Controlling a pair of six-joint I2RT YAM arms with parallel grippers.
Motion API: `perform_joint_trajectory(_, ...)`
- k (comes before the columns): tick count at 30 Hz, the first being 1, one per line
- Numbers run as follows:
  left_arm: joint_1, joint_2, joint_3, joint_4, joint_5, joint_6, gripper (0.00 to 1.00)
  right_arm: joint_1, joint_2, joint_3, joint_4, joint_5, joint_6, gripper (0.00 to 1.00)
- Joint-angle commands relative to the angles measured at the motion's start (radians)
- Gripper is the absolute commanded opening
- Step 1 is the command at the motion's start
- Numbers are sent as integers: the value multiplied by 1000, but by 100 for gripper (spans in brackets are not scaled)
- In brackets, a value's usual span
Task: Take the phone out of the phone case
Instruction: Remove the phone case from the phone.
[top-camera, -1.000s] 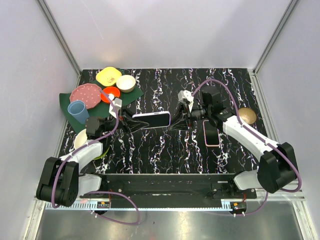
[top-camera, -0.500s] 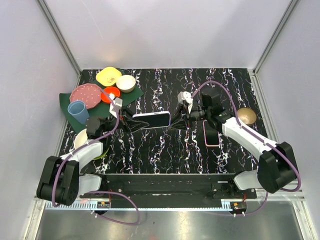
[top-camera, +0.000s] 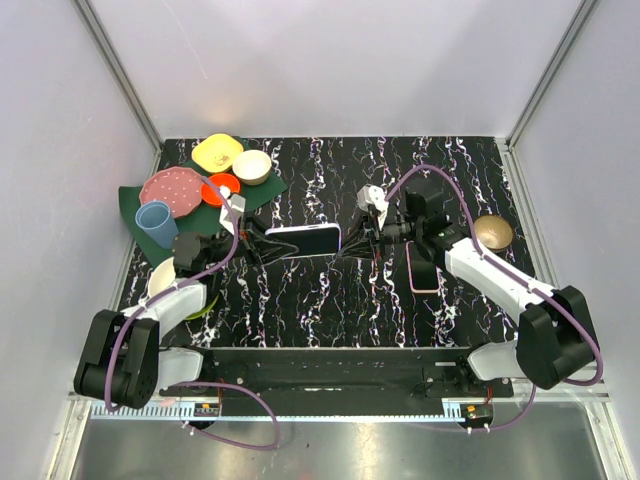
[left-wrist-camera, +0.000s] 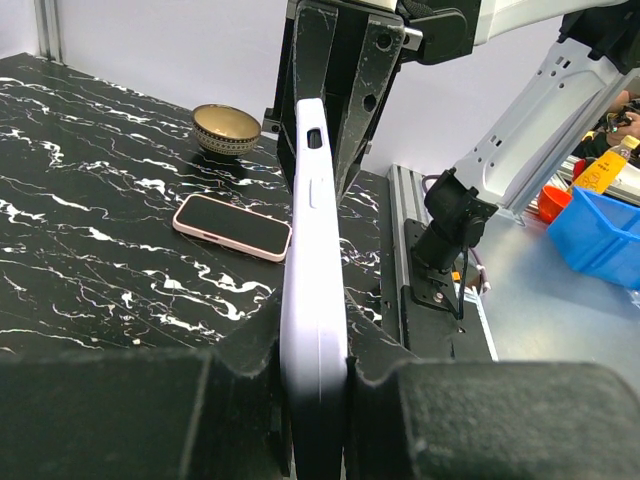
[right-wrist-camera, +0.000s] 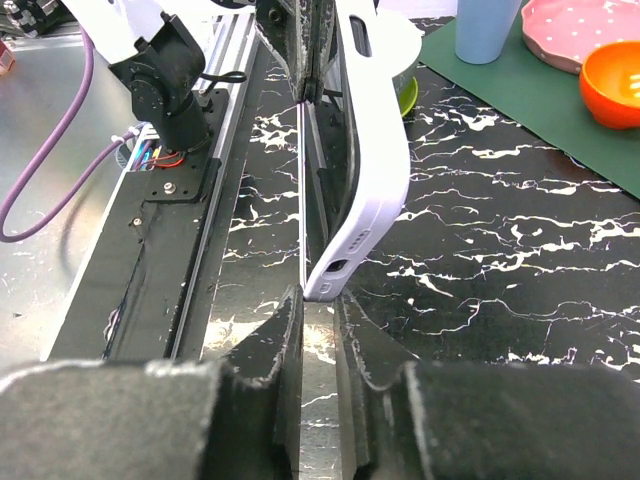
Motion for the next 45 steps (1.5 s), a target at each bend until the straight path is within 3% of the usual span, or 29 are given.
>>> perform_joint_trajectory(1, 5, 4, 56, 236, -15, -19, 0, 10, -41, -8, 63, -25, -32, 15)
perform_joint_trajectory(13, 3, 67, 68, 415, 34, -183, 0, 10, -45, -42, 126, -68, -36, 13)
perform_joint_trajectory(26, -15, 64, 72, 425, 57, -212, 0, 10, -50, -79, 210, -59, -14, 13)
perform_joint_trajectory(45, -66, 64, 82, 425, 89, -255, 0, 9, -4, -231, 695, -6, 138, 17)
